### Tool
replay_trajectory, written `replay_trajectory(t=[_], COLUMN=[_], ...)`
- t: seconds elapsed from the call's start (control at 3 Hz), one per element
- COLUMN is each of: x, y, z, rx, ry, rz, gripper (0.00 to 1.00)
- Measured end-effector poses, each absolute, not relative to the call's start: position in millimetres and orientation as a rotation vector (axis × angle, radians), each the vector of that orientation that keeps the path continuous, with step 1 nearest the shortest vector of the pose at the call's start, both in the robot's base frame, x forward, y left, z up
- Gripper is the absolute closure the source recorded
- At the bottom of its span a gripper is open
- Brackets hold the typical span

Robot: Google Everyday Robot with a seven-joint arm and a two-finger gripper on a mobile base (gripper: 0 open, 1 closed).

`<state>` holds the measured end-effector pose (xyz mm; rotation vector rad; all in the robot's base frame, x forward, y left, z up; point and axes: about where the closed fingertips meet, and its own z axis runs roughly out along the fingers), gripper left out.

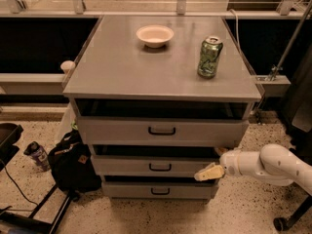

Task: Open middle drawer

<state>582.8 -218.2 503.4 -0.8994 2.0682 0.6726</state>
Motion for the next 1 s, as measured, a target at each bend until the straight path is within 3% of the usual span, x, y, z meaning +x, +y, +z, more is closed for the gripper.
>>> replay_trajectory(t=[0.33,1.0], x=[574.3,571.3], y=[-190.4,-183.8], z=[457.1,453.6], rx=[-0.955,-0.971], ry=[2.114,2.128], rz=[0.706,0.713], gripper=[0.00,0.00])
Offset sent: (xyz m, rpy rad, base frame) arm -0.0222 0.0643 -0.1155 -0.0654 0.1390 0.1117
